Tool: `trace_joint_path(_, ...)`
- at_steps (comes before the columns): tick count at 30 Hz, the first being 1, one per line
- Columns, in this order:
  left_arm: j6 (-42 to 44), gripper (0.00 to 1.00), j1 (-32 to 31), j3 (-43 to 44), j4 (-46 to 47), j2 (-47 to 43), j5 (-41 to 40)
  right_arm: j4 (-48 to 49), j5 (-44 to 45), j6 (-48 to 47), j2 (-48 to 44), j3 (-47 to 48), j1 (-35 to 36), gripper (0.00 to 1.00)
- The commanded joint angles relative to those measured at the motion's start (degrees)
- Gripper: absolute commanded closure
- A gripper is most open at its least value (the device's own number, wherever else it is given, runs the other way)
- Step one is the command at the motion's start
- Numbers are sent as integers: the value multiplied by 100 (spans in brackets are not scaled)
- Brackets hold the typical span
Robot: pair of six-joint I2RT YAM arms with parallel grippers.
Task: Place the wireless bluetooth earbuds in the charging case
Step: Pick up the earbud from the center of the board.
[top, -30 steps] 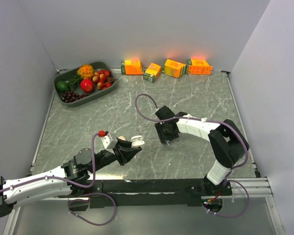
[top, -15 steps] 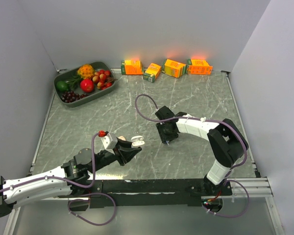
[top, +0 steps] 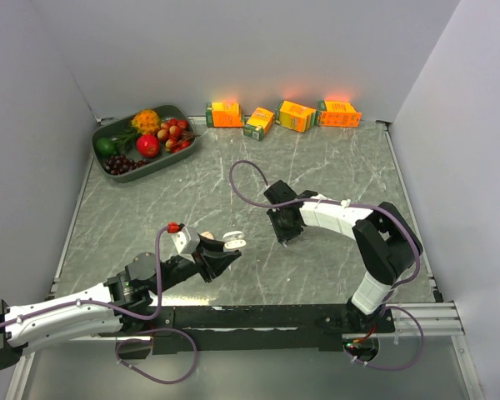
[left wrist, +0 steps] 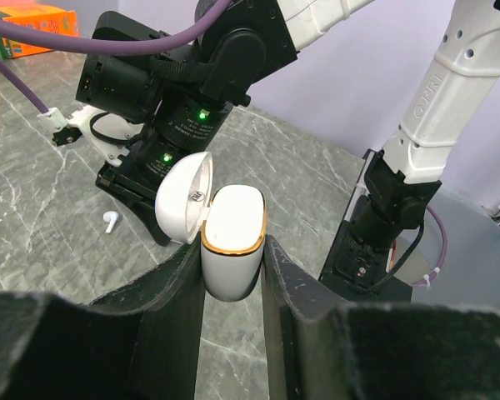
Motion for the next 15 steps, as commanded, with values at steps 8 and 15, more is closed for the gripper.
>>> trace_joint_path(8,-5,99,-41,18,128,-55,18,66,5,-28,-55,-13,30,76)
trace_joint_path(15,12,99,-41,18,128,-63,-26,75,75,51,-362,-48,12,93)
